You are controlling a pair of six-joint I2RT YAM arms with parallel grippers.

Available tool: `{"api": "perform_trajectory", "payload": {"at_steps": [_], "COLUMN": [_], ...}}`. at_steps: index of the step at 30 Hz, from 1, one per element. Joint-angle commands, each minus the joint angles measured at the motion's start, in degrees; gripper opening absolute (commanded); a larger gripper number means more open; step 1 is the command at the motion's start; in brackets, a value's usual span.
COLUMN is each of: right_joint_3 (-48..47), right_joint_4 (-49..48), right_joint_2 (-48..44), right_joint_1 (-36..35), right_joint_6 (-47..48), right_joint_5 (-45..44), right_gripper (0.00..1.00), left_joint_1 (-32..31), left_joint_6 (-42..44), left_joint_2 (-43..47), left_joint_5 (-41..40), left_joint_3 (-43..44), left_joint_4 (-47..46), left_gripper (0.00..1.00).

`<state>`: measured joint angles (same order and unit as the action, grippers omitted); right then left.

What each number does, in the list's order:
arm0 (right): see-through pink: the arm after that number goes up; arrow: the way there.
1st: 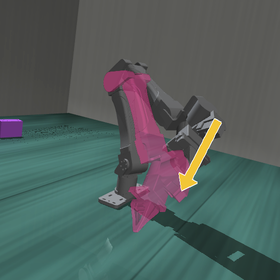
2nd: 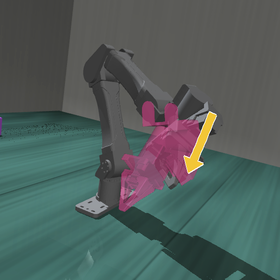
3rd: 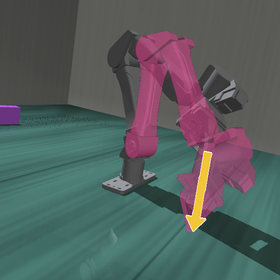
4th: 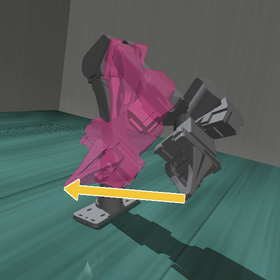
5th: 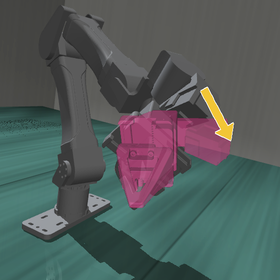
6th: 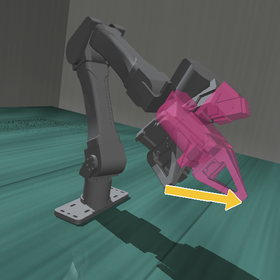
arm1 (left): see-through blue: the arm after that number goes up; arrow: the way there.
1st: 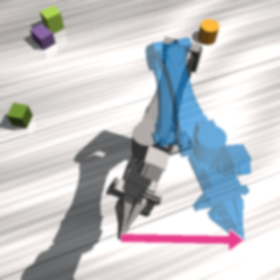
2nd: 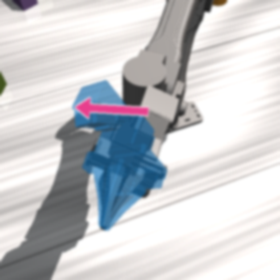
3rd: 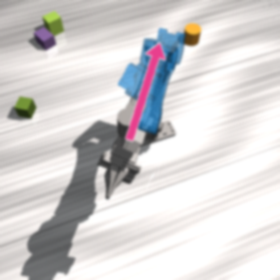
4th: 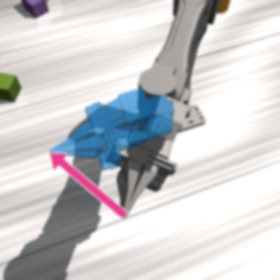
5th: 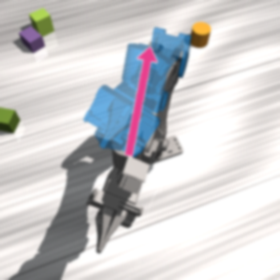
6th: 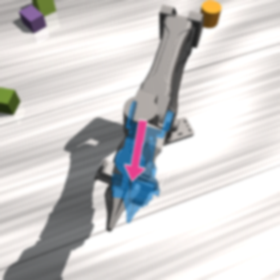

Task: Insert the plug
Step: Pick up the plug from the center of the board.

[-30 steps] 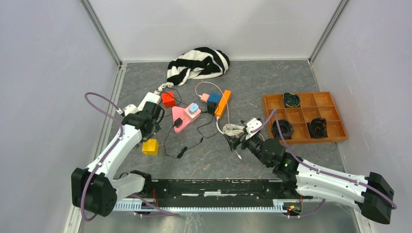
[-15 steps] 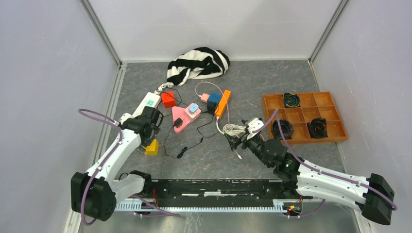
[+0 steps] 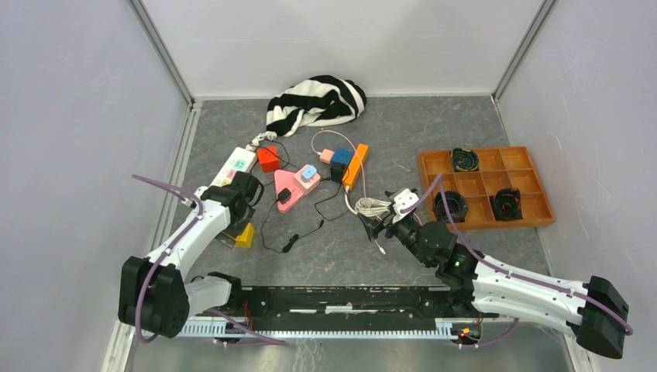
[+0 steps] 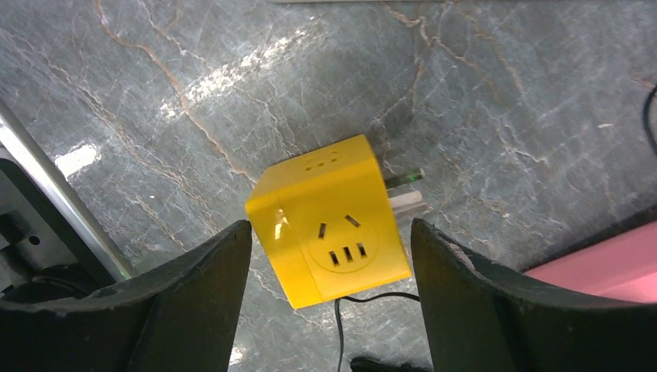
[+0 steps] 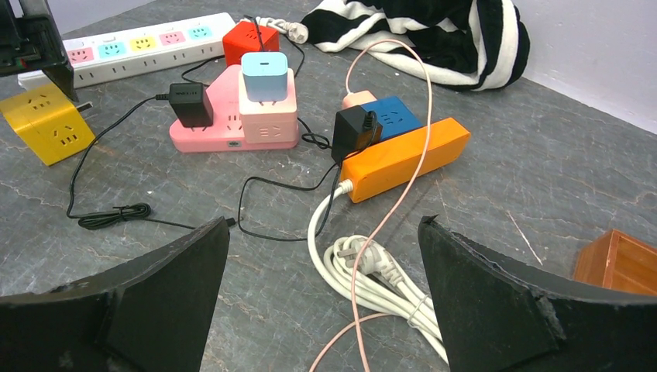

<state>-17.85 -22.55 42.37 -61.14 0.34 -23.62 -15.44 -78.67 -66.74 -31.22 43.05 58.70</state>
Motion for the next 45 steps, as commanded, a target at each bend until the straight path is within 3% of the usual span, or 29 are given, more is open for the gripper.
{"api": "perform_trajectory", "payload": {"at_steps": [1,7,17,25,32,37,45], "right_joint_3": [-1.3,-0.7,0.0,-3.1,-5.5,-10.6,-18.8], "right_joint_4": [-2.2,-3.5,-6.2,-11.3,-21.7,-24.4,-32.8], "right_joint_2": [0.2,0.9,2.1,8.9,16.2,24.3,38.7], "right_joint_1": [-0.3,-0.2,-0.3,-0.4,-4.0,-7.8,-13.3], "right_joint_6": [0.5,-0.3,-3.8,-4.9,6.2,15.2,30.0], "right_joint_5": [-0.3,0.6,3.2,11.6,13.7,12.0,7.5], "right_gripper": [0.98,0.98,0.98,0.98,0.98,0.98,0.98], "left_joint_1": [0.3,0.3,0.4,0.3,0.3,0.2,0.1], "left_joint_6": [-5.3,-5.6,-1.4,6.3,10.1,13.3,15.7], "left_joint_2": [-1.3,-0.5,3.1,10.9,18.1,21.0,24.0], "left_joint_5": [0.7,1.0,2.5,9.8,17.4,25.3,30.9], "left_joint_3": [-1.8,-2.0,-0.6,4.4,7.0,7.3,7.5], "left_joint_4": [-1.7,-1.3,-2.0,-1.9,-3.9,-7.5,-8.8], "left_gripper": [0.78,0.77,0.45,0.37,0.36,0.32,0.33]}}
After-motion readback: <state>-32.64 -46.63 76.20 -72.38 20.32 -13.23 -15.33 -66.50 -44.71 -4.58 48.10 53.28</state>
